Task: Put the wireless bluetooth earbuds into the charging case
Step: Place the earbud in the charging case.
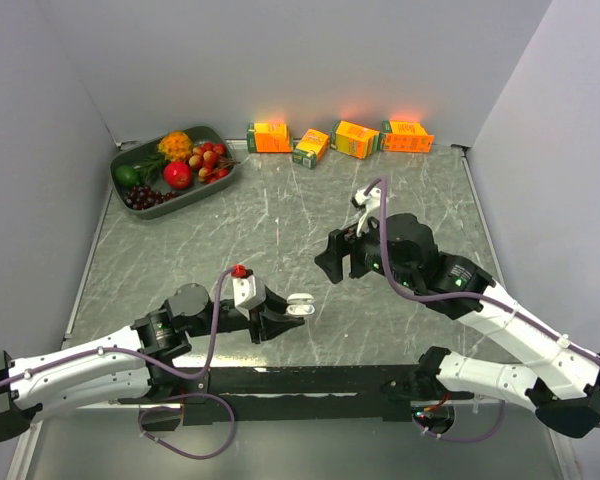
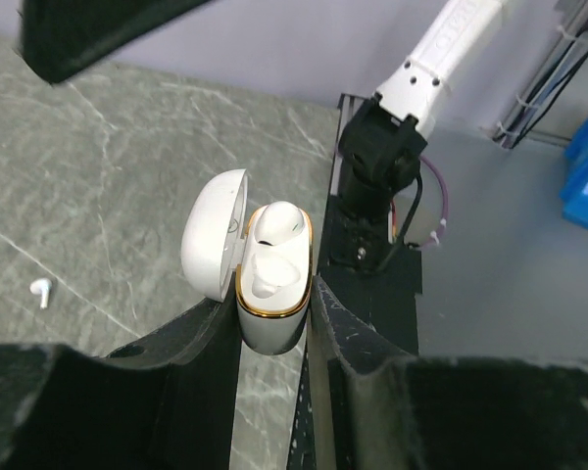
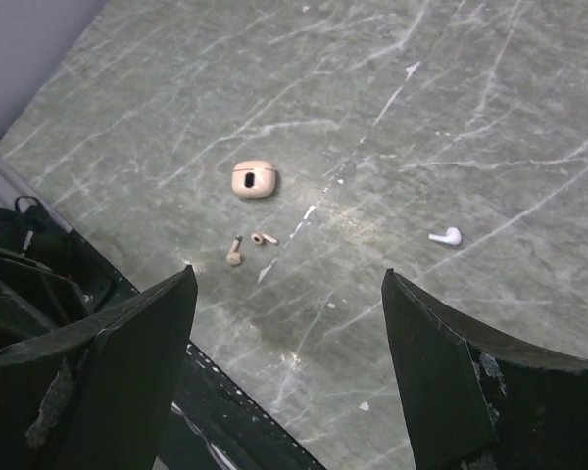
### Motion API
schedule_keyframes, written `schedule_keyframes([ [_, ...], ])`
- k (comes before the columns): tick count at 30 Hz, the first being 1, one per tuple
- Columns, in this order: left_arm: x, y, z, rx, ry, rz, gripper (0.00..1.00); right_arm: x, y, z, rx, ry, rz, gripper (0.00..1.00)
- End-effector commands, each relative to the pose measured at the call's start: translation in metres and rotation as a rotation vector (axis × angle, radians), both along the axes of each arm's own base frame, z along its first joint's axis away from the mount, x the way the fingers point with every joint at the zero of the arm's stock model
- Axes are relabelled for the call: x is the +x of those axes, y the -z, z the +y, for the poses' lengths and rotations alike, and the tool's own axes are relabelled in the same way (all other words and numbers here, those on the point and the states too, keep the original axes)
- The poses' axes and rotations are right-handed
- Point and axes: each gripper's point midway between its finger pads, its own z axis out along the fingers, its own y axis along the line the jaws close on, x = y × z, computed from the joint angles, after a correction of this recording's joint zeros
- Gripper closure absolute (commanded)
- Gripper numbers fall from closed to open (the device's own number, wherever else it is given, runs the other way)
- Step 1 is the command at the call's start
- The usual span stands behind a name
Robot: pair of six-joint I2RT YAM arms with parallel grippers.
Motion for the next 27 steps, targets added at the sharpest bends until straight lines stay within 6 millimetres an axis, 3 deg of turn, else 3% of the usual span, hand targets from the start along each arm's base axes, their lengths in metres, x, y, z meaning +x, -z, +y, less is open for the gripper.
schedule_keyframes([
  [1, -0.003, -0.013, 0.003, -0.019, 0.035, 0.006, 0.99, -0.008, -0.038, 0.009, 0.154, -0.071, -0.090, 0.17],
  [5, 0.002, -0.011, 0.006, -0.020, 0.025, 0.012, 0.99, -0.037, -0.048, 0.020, 0.172, -0.267, -0.122, 0.17],
  [10, 0.009, -0.008, 0.005, -0.003, 0.011, 0.021, 0.99, -0.052, -0.035, 0.027, 0.140, -0.365, -0.105, 0.17],
  [27, 0.011, -0.016, -0.003, -0.043, 0.020, 0.021, 0.99, -0.052, -0.002, 0.041, -0.013, -0.390, -0.046, 0.18],
])
